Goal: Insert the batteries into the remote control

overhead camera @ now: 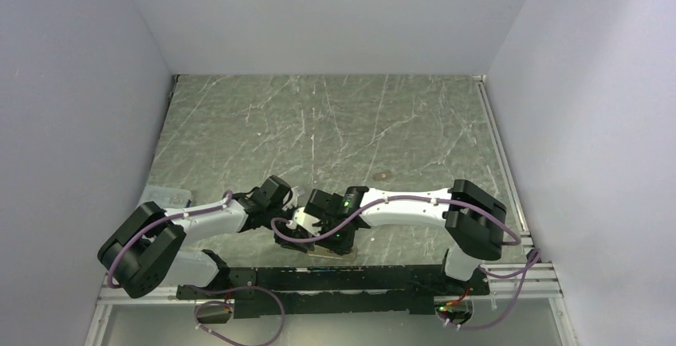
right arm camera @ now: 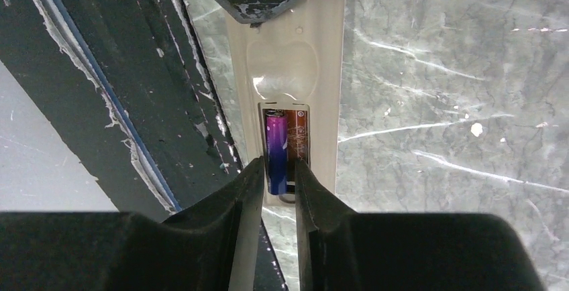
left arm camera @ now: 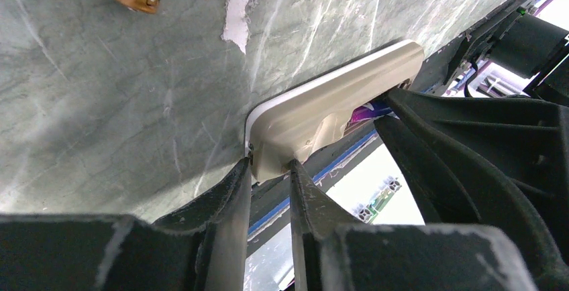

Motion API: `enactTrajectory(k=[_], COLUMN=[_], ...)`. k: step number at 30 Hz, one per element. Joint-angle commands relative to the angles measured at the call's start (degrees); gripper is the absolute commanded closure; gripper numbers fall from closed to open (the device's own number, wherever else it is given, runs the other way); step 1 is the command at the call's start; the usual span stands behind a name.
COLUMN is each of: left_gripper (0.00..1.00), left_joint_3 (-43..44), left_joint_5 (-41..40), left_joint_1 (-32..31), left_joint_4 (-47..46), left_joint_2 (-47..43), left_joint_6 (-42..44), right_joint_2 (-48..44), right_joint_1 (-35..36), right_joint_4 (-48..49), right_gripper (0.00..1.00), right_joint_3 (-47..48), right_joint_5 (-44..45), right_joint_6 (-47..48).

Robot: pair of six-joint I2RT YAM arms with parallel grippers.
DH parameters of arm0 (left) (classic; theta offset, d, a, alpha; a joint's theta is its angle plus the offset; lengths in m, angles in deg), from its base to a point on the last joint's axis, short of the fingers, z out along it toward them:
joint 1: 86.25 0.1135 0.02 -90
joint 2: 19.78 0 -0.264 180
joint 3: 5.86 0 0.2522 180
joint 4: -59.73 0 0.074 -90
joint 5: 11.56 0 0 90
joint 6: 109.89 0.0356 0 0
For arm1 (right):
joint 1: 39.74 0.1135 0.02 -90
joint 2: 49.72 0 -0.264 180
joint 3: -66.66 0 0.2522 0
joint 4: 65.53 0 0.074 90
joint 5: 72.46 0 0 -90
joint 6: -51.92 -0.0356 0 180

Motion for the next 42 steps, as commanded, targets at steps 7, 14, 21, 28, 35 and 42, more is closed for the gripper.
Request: enactTrajectory(k=[7,14,21,28,35,42], left_gripper=[0.72,0.73,0.74,0.74,0.75,0.75], left_joint_3=[0.1,0.1,0.3,0.4,0.3,0.4], left_joint_5=[-2.7,-2.4,-2.4,-2.5,-2.5,-2.6], left_joint_1=[-0.8,-1.0,-1.1,-1.4,-2.1,-2.5], left_joint_4=[0.4,0.1,-0.1,-0.6,-1.5,-2.2], left_joint_2=[1.2,1.4,1.9,2.2,3.0,3.6], left_joint_6=[0.5,0.6,0.4,-0.2,-0.8,-1.2], right_joint_2=[-8.2,-14.6,-24.1,-30.8,-38.0,-38.0], right_joint_1=[-0.1,-0.3,-2.3,-4.6,-6.5,-7.7], right_joint_4=[0.7,3.2,8.5,11.7,19.7,20.6], right_gripper=[0.72,0.72,0.78,0.80,0.78,0.80], right_joint_3=[1.3,-2.8,-9.7,-16.3,-24.5,-26.7], right_joint_5=[6.5,9.9,16.4,12.3,5.0,3.0], right_joint_6=[-3.7,-11.3,-23.0,-32.4,-39.8,-44.8])
